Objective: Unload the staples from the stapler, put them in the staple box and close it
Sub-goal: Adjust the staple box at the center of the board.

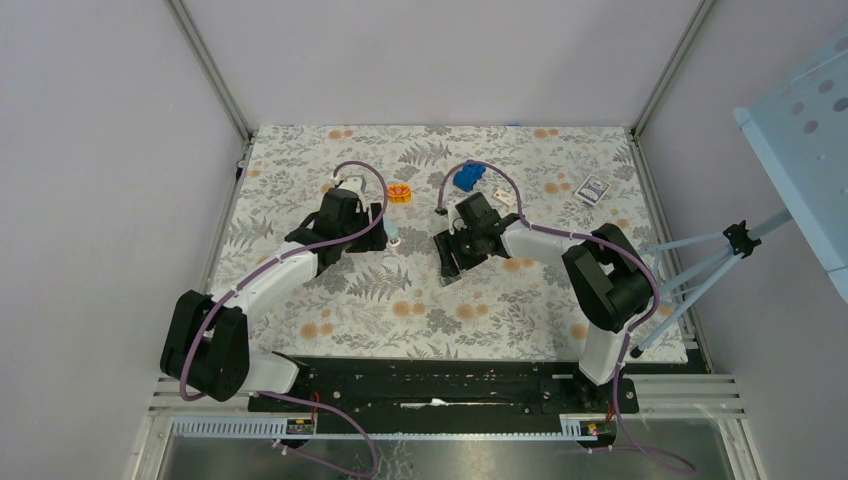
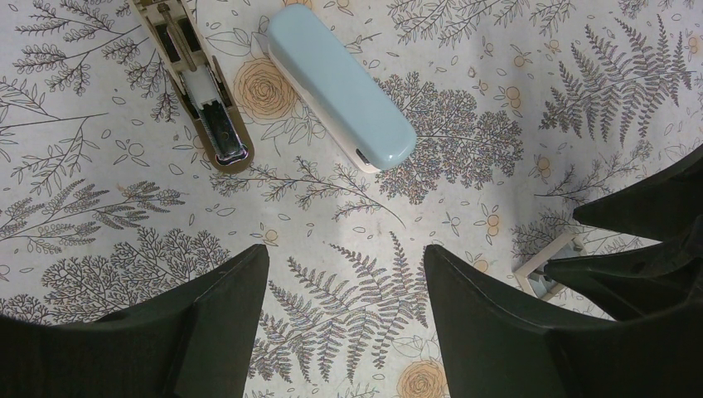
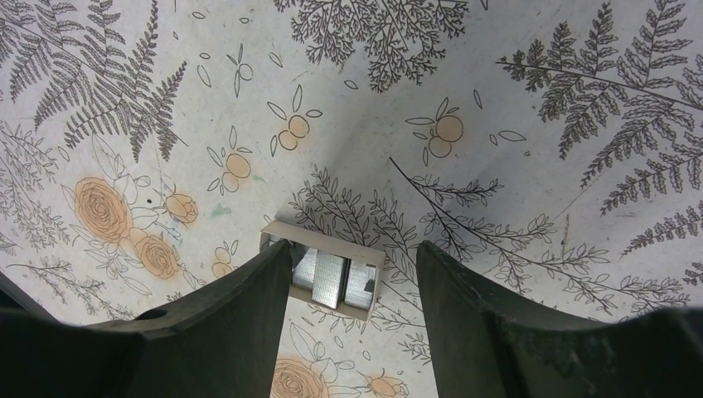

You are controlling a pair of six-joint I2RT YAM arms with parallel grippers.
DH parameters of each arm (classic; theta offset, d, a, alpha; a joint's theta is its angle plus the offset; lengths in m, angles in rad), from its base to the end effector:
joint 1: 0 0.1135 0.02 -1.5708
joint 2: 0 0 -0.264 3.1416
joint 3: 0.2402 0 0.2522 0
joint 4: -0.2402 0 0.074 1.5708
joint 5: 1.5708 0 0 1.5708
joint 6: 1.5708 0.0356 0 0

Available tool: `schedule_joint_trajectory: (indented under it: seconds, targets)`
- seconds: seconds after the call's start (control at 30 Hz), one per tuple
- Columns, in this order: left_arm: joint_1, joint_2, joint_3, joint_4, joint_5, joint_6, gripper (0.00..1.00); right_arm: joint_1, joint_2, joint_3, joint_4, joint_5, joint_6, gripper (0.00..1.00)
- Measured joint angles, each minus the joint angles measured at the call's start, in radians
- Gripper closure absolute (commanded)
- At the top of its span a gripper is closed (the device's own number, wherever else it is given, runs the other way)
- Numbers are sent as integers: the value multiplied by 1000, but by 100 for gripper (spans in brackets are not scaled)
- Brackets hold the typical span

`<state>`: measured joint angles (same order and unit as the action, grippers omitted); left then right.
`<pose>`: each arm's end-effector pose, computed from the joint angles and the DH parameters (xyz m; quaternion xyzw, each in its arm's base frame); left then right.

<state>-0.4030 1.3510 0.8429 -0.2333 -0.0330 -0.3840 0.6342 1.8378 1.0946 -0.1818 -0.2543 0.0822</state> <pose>0.2640 -0.1113 0.2304 0.0021 0.9151 -0.1405 0.3779 0.2975 0.2299 0.1600 -0.2950 0.8941 0.2230 0.2526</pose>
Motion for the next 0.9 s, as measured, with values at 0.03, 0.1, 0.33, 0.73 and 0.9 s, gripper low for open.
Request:
schedule_joint_trajectory:
  seconds: [0.03,0.1,0.33,0.73,0.9]
  targets:
    - [0,0,0,0,0,0,27,0,0,0,-1,0,-5,35]
    - [0,0,0,0,0,0,27,0,0,0,-2,-1,-13,35]
    - [0,0,0,0,0,0,27,2,0,0,-4,-9,-42,35]
    - [0,0,0,2,0,0,27,2,-15,-26,20,-34,-83,32]
    - [0,0,0,2,0,0,27,2,-17,-30,23,-43,-104,33]
